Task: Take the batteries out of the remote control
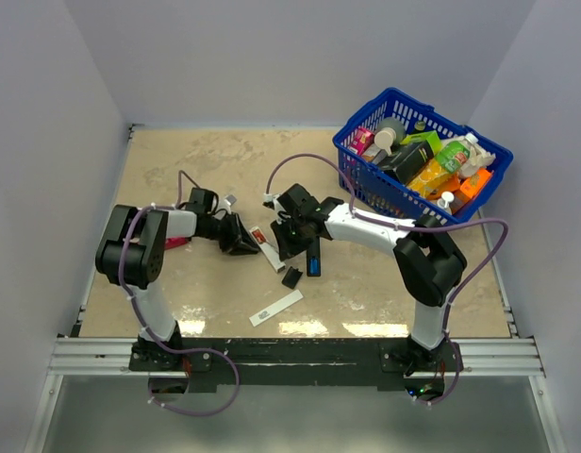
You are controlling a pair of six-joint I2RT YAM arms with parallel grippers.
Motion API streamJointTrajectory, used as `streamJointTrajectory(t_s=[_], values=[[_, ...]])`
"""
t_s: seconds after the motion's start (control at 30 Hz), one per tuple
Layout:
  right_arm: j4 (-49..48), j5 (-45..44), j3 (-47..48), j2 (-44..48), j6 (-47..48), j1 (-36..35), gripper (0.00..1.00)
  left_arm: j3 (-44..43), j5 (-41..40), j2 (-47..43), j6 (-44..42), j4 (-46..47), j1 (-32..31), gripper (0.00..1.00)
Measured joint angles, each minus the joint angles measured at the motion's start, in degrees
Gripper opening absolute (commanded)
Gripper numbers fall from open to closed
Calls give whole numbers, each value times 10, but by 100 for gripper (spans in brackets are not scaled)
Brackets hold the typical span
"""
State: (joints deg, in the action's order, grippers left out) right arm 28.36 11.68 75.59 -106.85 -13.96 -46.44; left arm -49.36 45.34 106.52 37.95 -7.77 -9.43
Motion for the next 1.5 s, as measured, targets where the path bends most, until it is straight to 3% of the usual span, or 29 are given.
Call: streamJointTrajectory(t_s=[0.33, 0.5, 1.13, 1.5], values=[[1, 16, 0, 0, 1, 0, 0, -47, -145, -39, -23, -97, 21, 23], [3, 19, 0, 0, 1, 3, 0, -65, -180, -40, -29, -114, 24, 24], [14, 31, 3, 0, -16, 4, 0, -68, -137, -38, -30, -65, 25, 30], [14, 33, 3, 1, -34, 4, 0, -56, -123, -38, -26, -28, 25, 26]])
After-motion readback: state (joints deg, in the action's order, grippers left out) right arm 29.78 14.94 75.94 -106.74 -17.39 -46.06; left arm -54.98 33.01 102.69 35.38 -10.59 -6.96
